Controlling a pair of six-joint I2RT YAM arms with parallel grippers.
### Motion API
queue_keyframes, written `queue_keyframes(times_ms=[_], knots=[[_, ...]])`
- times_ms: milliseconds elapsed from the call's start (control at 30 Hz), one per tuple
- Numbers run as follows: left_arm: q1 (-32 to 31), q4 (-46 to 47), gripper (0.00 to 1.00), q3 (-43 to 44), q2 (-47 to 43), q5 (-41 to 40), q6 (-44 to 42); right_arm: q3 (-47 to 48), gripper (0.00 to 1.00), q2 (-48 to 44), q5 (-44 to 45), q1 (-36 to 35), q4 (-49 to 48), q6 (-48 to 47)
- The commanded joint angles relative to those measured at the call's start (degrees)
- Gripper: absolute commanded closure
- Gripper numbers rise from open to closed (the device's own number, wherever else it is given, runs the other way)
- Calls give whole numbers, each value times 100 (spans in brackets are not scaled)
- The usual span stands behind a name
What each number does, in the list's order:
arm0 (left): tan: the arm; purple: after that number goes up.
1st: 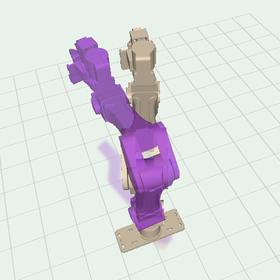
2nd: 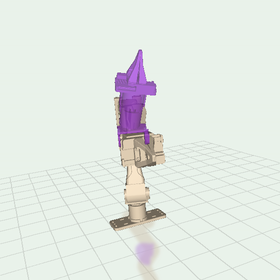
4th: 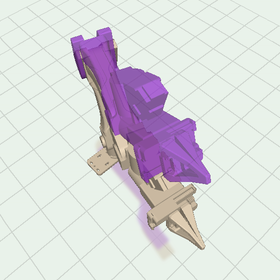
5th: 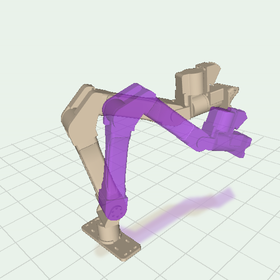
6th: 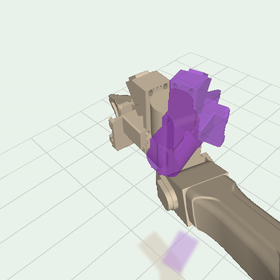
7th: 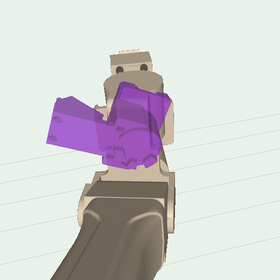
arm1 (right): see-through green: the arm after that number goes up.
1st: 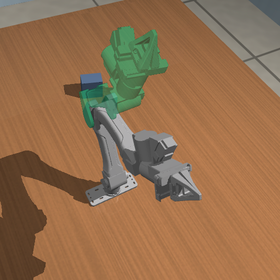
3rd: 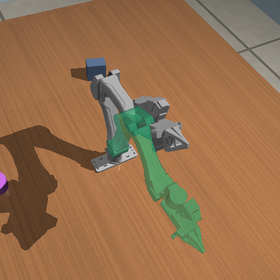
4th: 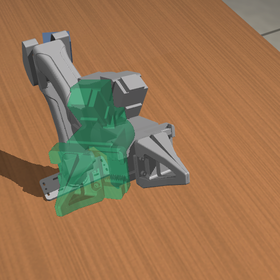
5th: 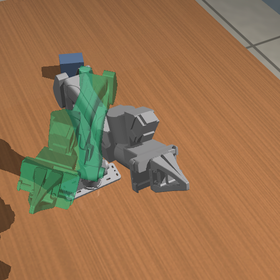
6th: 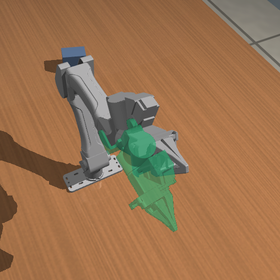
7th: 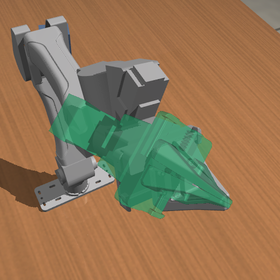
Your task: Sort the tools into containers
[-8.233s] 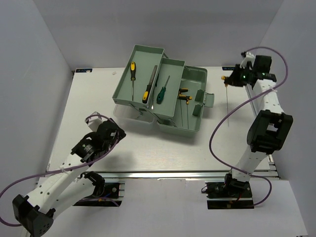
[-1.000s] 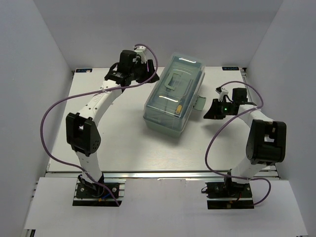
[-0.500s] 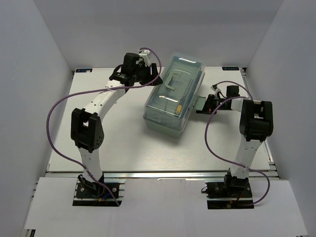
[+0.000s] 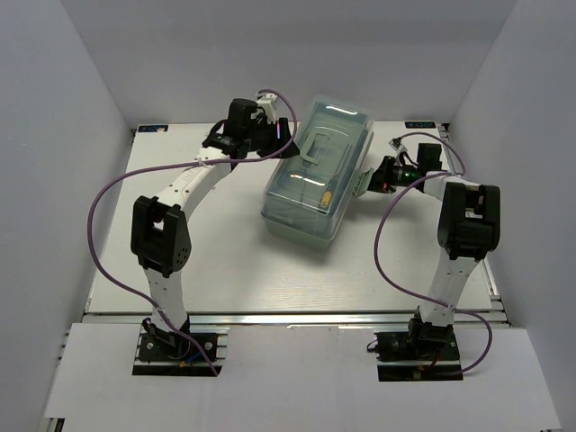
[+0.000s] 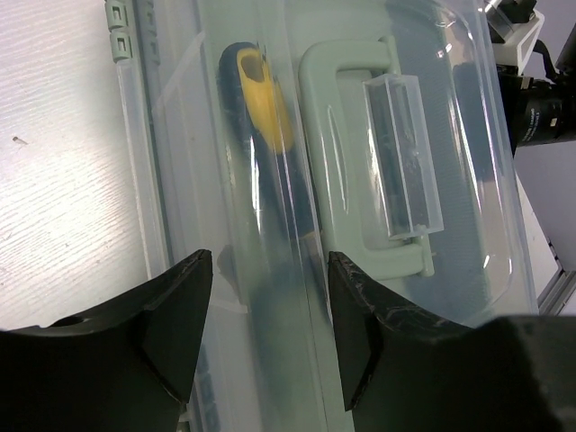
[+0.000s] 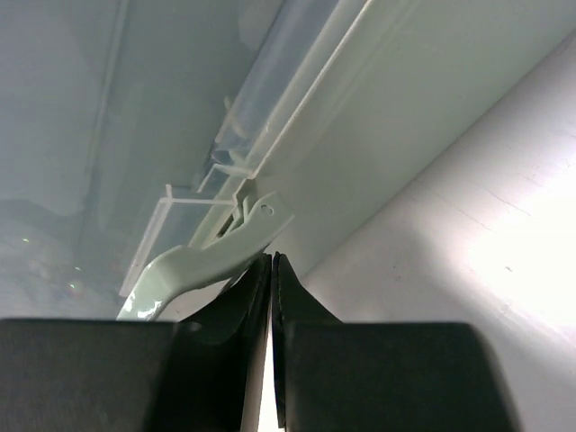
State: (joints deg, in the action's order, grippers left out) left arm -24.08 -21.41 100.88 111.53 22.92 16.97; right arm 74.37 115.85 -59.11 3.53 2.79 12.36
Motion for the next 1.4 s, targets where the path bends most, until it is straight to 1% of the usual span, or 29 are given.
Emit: queue_keyframes(times_ms=[0,167,400,467,500,533,567,600,633,733,900,1033,1167,1200,1267,1300,1367], knots=[[-88,-232,36,2,71,73,-106,-97,91,-54,-302,-2,-769,713],[-168,-390,36,72,194,99,-150,-397,91,33,-557,-2,-1982,1846],[-299,-496,36,195,361,90,-150,-467,91,210,-821,-10,-2896,2700],[-317,-548,36,274,396,90,-168,-450,92,131,-865,-10,-2907,2728],[-334,-557,36,300,422,90,-177,-389,92,96,-865,-2,-2759,2710],[-343,-592,36,318,449,90,-185,-310,95,34,-787,-1,-2505,2519],[-352,-610,36,370,475,90,-185,-187,96,-1,-716,-10,-2093,2256],[-370,-627,36,388,484,81,-194,127,96,-27,-629,-10,-1628,1949],[-379,-645,36,397,502,81,-203,244,96,-106,-393,-28,-910,1467],[-414,-689,37,415,528,46,-238,499,97,-273,-58,-45,-210,1050],[-475,-733,37,389,546,11,-273,772,100,-458,373,-107,608,672],[-528,-724,37,353,555,-15,-273,1167,100,-546,988,-282,1337,285],[-598,-724,38,371,598,-42,-273,1395,100,-625,1305,-344,1575,293],[-616,-733,38,388,616,-59,-273,1466,100,-625,1523,-553,1672,276],[-660,-742,38,415,642,-77,-265,1615,100,-634,1761,-660,1812,241],[-677,-751,38,432,660,-86,-265,1668,100,-643,2067,-782,1987,232],[-721,-760,38,432,686,-103,-273,1747,100,-660,2263,-941,2112,179]])
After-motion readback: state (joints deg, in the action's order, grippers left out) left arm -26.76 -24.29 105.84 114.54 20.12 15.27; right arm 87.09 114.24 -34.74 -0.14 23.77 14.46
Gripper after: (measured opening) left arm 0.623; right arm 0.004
